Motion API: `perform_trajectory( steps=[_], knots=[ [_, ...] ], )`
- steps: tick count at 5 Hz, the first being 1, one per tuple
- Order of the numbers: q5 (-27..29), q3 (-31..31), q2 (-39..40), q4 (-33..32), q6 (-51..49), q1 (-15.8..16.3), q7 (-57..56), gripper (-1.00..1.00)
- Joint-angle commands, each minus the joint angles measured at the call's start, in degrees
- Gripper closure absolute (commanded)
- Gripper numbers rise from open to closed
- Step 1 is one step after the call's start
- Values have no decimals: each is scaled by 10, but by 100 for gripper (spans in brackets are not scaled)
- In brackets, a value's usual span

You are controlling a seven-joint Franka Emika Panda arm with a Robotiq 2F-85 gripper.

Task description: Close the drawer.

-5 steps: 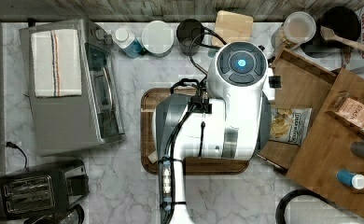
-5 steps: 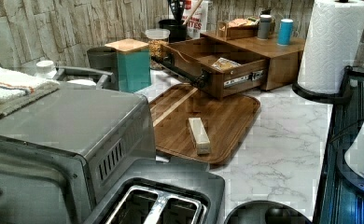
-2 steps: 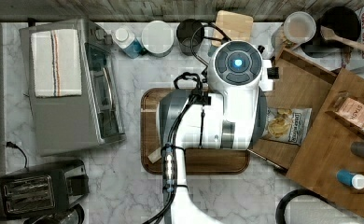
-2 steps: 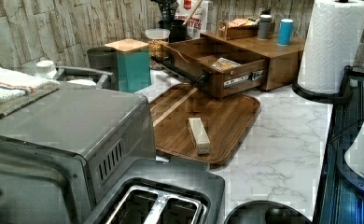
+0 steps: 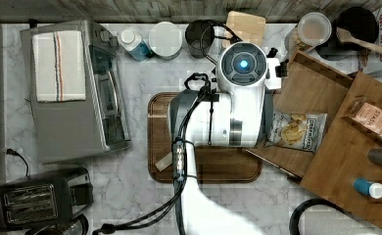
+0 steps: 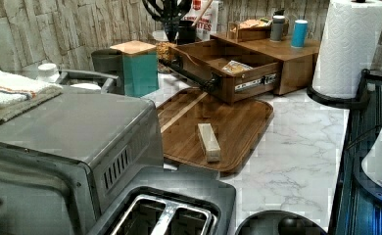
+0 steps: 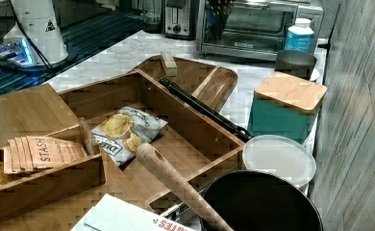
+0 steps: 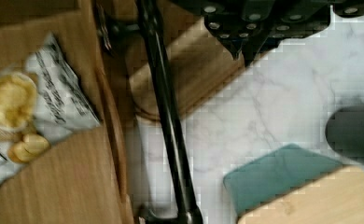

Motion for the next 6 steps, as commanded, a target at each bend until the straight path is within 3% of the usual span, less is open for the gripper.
perform_trajectory(
  steps=[1,3,6],
  knots=[
    [-43,-1,74,58,17,6,-2,100],
    [-62,-15,146,98,76,6,8,100],
    [-68,-18,201,170,48,-17,-43,100]
  ],
)
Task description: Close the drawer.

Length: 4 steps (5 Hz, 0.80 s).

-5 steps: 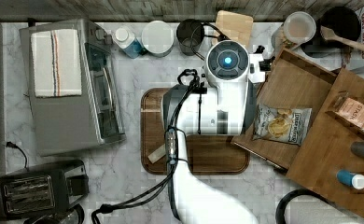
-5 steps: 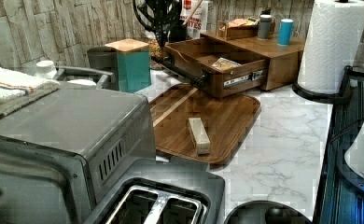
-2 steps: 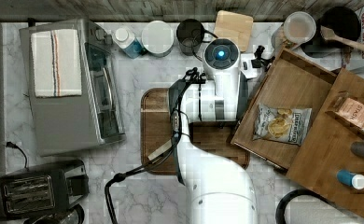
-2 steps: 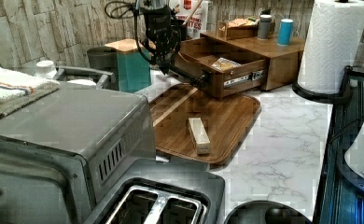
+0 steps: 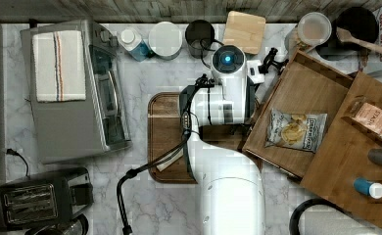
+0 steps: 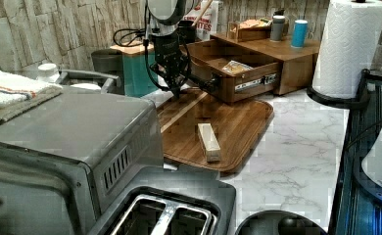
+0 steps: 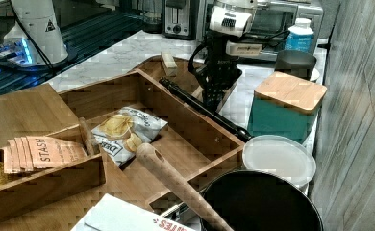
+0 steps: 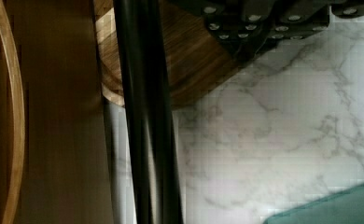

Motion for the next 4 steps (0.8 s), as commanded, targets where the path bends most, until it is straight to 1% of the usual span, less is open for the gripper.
perform_trajectory(
  steps=[1,3,4],
  knots=[
    [-2,-5,-3,128,-35,-40,-83,100],
    [28,-6,-3,113,-27,-85,-158,100],
    [43,-7,-15,87,-35,-115,-177,100]
  ],
)
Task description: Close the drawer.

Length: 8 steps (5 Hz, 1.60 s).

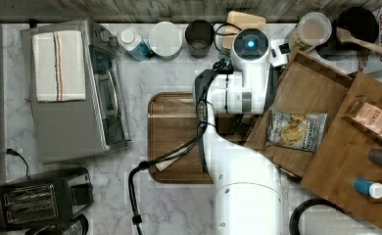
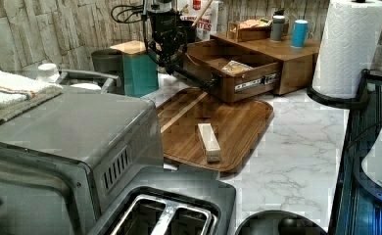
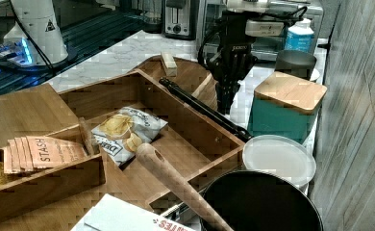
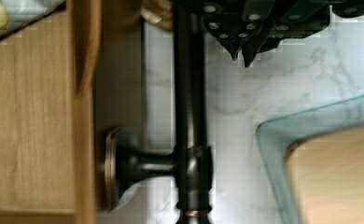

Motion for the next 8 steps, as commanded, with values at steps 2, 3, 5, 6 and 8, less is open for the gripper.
perform_trajectory(
  steps=[2,3,5,6,8],
  knots=[
    [76,-24,-42,-55,5,-130,-121,100],
    [67,-47,-56,-74,-7,-148,-144,100],
    [46,-86,-43,-80,4,-203,-241,100],
    [45,-115,-22,-39,-46,-209,-263,100],
    [6,-187,-12,-46,-43,-187,-217,100]
  ],
)
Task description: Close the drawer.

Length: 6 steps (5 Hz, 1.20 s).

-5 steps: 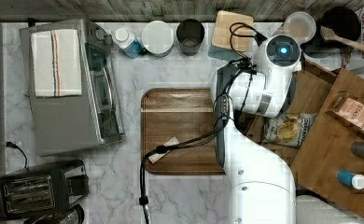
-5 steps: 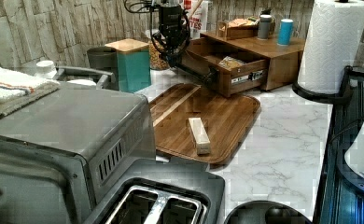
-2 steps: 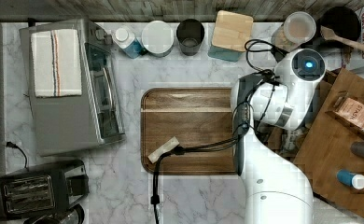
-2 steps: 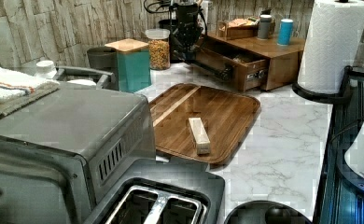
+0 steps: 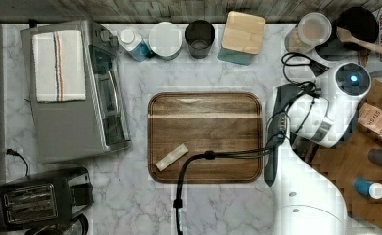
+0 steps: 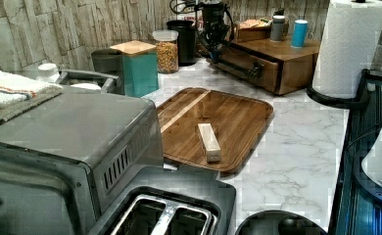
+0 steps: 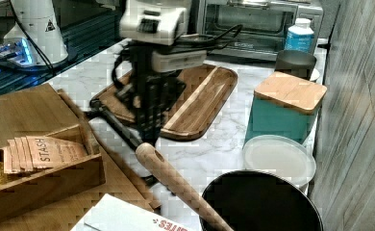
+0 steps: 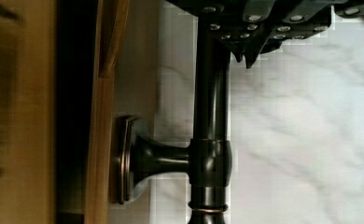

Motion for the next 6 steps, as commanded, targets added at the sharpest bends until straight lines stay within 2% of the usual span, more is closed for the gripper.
perform_trajectory(
  steps=[1,3,6],
  knots=[
    [-69,-132,12,-8,-54,-61,28,100],
    [-61,-145,14,-8,-53,-50,22,100],
    [-60,-146,15,-8,-53,-49,22,100]
  ],
)
